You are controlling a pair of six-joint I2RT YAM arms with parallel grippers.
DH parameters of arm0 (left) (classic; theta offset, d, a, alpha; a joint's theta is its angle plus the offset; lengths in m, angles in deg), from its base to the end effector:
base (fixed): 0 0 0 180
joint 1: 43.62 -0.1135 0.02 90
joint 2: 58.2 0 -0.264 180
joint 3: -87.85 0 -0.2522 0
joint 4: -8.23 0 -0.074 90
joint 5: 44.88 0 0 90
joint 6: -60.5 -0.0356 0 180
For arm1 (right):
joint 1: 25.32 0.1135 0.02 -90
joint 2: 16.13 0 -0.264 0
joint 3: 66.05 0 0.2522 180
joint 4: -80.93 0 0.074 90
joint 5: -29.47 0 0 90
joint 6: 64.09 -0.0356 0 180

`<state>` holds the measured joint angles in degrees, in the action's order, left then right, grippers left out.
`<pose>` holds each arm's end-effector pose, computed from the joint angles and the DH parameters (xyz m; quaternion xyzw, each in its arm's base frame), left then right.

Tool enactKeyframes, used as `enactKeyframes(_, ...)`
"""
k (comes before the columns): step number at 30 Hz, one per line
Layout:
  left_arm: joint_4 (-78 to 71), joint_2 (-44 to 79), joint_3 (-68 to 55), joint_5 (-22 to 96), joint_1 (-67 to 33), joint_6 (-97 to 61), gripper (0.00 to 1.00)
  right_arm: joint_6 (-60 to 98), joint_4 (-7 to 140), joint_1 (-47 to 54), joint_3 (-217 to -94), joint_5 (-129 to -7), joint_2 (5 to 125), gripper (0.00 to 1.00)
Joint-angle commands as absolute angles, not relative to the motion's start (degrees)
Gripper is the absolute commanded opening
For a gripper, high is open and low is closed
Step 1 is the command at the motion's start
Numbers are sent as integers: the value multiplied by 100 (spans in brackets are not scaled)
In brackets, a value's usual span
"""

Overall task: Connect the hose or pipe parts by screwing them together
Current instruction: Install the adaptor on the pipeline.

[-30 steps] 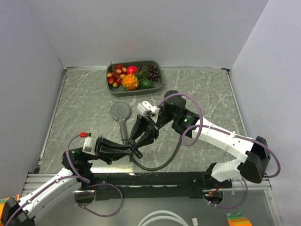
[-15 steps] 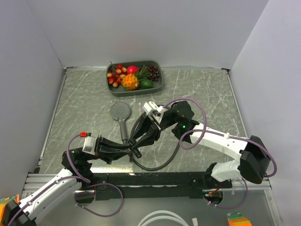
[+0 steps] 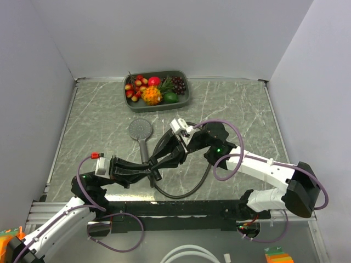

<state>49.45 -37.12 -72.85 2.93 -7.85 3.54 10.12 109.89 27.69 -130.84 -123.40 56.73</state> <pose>0.0698 -0.0798 0.2644 0.3348 0.3906 -0.6035 0.6092 0.1409 0.2397 0.3625 -0.5615 0.3216 0.6411 0.4127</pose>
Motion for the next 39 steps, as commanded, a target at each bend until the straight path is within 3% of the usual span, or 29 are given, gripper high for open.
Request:
enactKeyframes(1, 5582, -3807, -6987, 1031, -881, 259, 1, 1387, 10154, 2943, -13017, -12461, 5629, 0)
enactKeyframes(7, 5494, -3789, -6969, 1154, -908, 232, 1, 1747, 9416, 3014, -13123, -12084, 5585, 0)
enactKeyframes(26, 5292, -3833, -6943, 1462, -1119, 179, 1, 1607, 9565, 3172, -12604, -11002, 5383, 0)
enactKeyframes(39, 5247, -3842, -6960, 1603, -1206, 135, 1, 1563, 8607, 3567, -12807, -9246, 5330, 0)
